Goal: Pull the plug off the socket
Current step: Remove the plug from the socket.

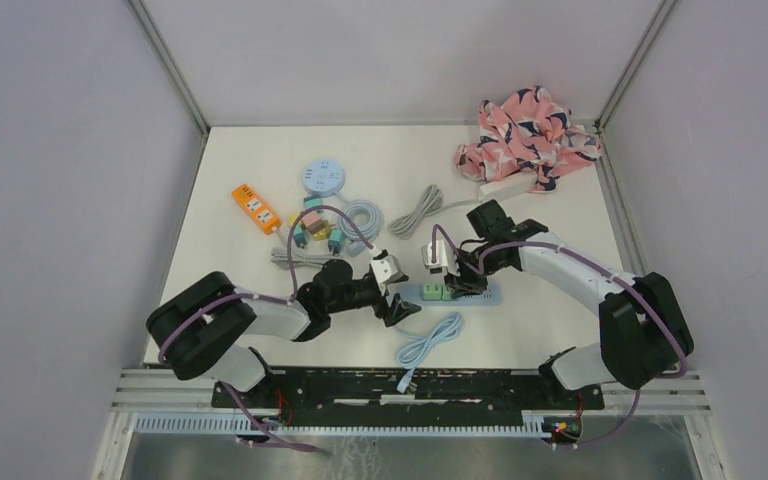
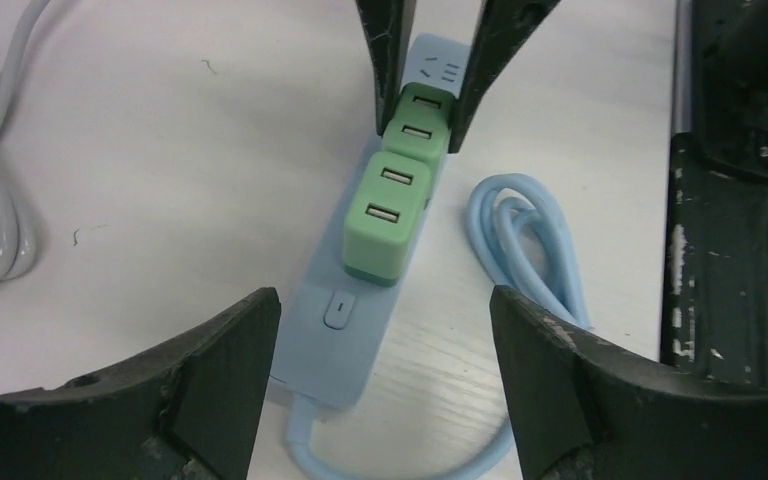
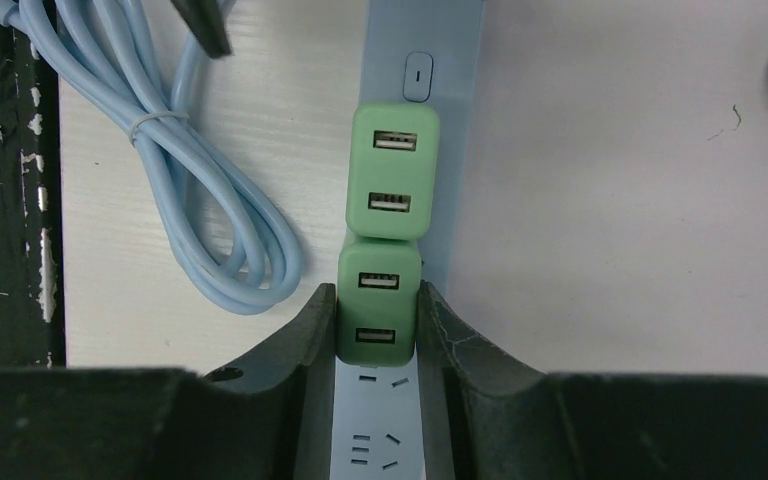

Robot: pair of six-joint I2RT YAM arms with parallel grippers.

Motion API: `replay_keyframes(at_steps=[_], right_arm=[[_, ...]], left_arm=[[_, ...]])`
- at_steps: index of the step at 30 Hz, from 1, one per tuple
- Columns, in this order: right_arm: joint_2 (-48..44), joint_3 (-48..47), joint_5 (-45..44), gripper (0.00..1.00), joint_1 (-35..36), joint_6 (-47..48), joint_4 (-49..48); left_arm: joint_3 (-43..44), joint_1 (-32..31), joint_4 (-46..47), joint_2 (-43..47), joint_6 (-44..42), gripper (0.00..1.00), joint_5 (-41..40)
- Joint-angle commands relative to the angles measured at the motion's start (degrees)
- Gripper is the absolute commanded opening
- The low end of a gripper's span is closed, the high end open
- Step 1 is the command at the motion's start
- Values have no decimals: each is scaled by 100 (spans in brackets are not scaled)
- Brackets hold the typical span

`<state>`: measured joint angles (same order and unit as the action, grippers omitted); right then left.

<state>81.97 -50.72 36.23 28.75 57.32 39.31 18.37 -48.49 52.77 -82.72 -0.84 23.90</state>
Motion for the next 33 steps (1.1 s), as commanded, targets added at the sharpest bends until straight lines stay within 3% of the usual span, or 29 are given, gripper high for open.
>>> replay_keyframes(at_steps=[1,6,11,17,21,25,30,33], right_arm=[[-82,11,-112,9,62,253,-76],[-55,11,-107,3,61,345,-25],[-19,-54,-79,0,53,401,49],[11,-87,-36,0,50,412,86],[65,-129,12,0,42,455,154],[106,-147,49,0,22,496,191],[147,-206,193,0,-36,372,182],[134,-287,443,0,-152,4,66]], left_arm=[[606,-80,282,-529,-663,82,-155],[897,-228,338,-1011,-761,80,-164],[1164,-226,189,-1387,-747,66,-118],[1288,-230,364,-1605,-719,65,2],[1438,-224,339,-1786,-687,51,165],[1498,-226,407,-1930,-616,44,355],[1528,-230,420,-2058,-548,13,505],[1473,-231,411,-2118,-556,3,507]])
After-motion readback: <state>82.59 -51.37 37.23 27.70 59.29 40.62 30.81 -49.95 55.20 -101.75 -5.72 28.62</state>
